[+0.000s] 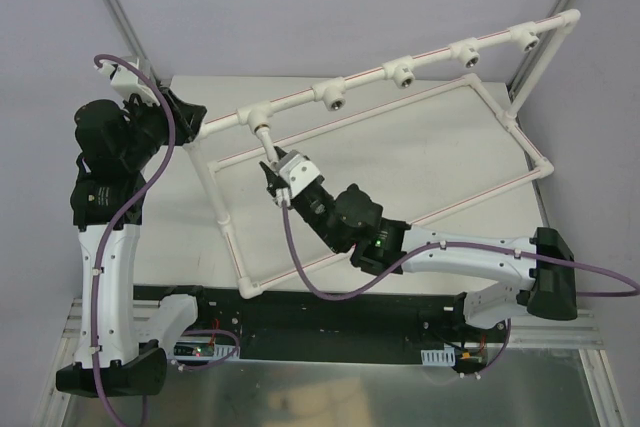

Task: Install the water faucets
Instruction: Screw the water faucet onto the adaptor.

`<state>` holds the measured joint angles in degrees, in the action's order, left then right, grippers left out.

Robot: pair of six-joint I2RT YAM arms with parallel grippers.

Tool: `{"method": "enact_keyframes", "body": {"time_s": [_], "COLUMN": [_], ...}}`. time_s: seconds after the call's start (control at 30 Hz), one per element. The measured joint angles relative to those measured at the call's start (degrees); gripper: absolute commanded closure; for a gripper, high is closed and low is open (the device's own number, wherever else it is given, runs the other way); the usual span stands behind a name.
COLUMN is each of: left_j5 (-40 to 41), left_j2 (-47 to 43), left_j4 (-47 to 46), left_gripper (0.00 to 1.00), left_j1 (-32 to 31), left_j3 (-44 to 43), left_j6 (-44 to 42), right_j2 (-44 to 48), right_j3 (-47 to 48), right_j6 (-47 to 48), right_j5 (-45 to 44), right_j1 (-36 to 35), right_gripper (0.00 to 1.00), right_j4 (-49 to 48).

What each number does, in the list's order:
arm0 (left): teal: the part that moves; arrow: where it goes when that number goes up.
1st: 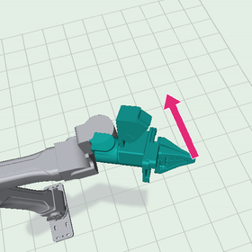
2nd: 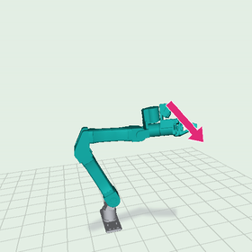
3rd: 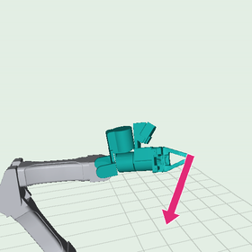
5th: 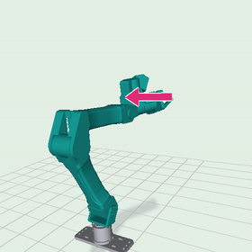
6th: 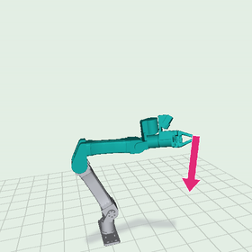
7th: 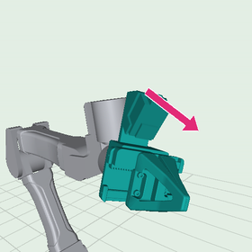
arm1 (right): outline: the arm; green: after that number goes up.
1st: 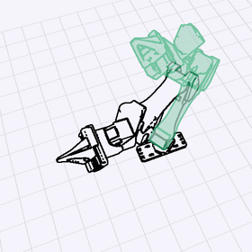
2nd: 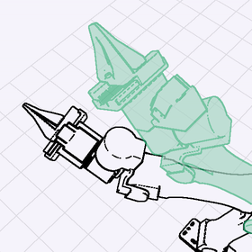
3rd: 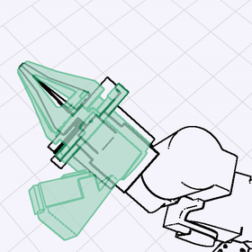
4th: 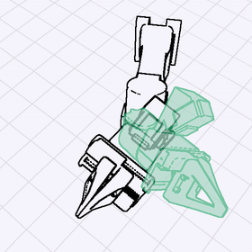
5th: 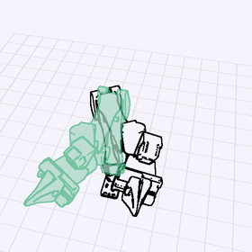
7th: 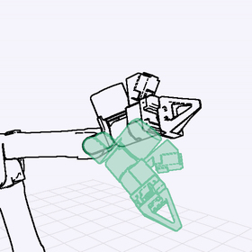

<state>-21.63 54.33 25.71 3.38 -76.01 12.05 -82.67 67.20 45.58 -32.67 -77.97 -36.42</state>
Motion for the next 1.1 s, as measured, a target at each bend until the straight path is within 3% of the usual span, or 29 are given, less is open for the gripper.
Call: {"method": "enact_keyframes", "body": {"time_s": [0.5, 0.73, 1.07, 1.1], "left_j5": [-0.59, -1.01, -1.03, -0.76], "left_j2": [-0.15, -0.37, -0.44, -0.44], "left_j4": [-0.55, -0.66, -1.25, -1.36], "left_gripper": [0.64, 0.65, 0.65, 0.65], "left_j1": [-0.02, -0.04, -0.02, -0.02], "left_j3": [0.44, 0.66, 0.94, 0.98], "left_j6": [-0.04, 0.0, -0.02, -0.02], "right_j2": [4.96, 5.81, 2.64, 1.99], "right_j3": [-1.95, -7.87, -13.33, -13.64], "right_j6": [-72.26, -104.02, -130.81, -132.76], "right_j5": [2.82, 7.63, 8.07, 8.09], "right_j1": [5.97, 8.9, 9.31, 9.31], "right_gripper": [1.0, 1.0, 1.0, 0.88], "right_j4": [9.18, 3.93, -9.6, -11.26]}}
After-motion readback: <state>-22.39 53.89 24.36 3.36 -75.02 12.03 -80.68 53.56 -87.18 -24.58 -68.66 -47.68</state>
